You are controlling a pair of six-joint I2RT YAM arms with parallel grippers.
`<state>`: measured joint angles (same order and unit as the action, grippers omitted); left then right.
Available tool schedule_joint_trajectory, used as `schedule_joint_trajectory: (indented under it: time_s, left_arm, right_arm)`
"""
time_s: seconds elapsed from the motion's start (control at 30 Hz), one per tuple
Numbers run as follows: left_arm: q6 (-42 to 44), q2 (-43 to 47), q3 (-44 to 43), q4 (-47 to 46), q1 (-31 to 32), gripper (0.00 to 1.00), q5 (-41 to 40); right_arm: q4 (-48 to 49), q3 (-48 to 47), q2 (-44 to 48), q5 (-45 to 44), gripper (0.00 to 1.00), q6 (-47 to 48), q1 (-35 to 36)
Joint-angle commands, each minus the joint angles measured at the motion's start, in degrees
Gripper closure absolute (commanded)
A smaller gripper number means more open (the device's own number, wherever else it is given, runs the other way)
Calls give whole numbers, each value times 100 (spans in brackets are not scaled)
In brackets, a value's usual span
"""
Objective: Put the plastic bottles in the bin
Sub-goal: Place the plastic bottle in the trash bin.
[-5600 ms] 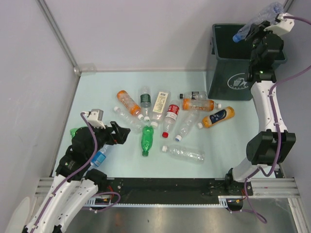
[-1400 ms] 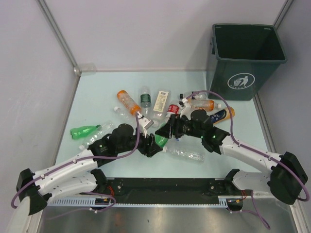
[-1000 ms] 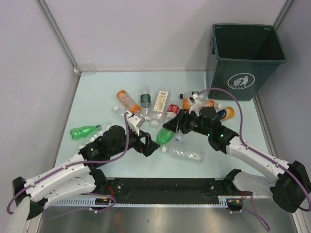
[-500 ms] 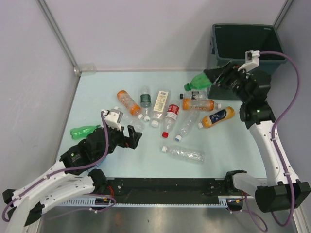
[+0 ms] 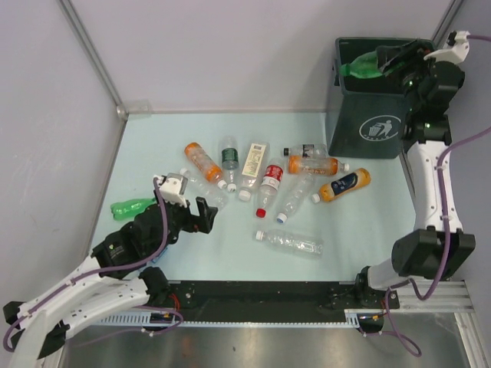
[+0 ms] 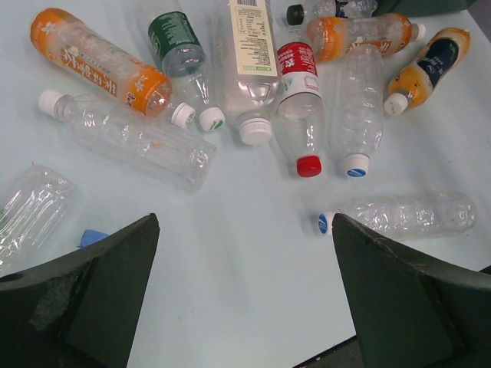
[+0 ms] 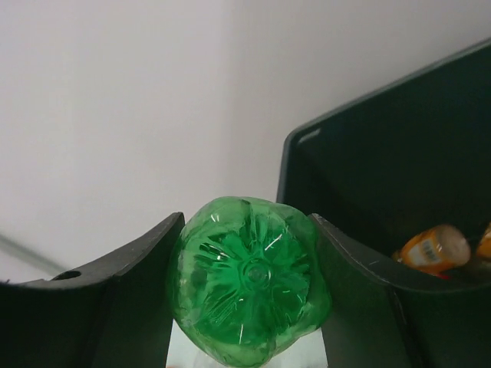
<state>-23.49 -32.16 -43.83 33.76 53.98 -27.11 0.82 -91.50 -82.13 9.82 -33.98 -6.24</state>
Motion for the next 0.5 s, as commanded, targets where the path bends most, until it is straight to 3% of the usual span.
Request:
schedule_joint_trajectory:
  time_s: [0.0,0.1,0.17,0.2,0.27,0.3,0.47]
  left_arm:
    - [19,-123,15,-255,-1,0,91]
    - [46,-264,-20,-422,-1,0,356]
    - [37,-351,-37,-414,-10,0,356]
    - [37,-352,-37,-388,-19,0,347]
    - [19,-352,-20,-353,-19,0,356]
    - [19,-343,-11,-326,-19,0,382]
    - [-7,-177,77,-326,-19,0,400]
  right_arm:
    - [270,-1122,-714,-525,69,207,-88]
    - [59,-1694,-1102,-832,68,409,-88]
    - [-56,-1888,-1375,-1200,57,541,-97]
    - [-56,-1915,-1437,-1315,39,672,-88]
    - [-56,-1871,-1534,-1553,17,857,-88]
    - [-56,-1854,-1560,-1615,2,1014,-88]
    - [-302,-1476,-1351,-1721,0,1323,-97]
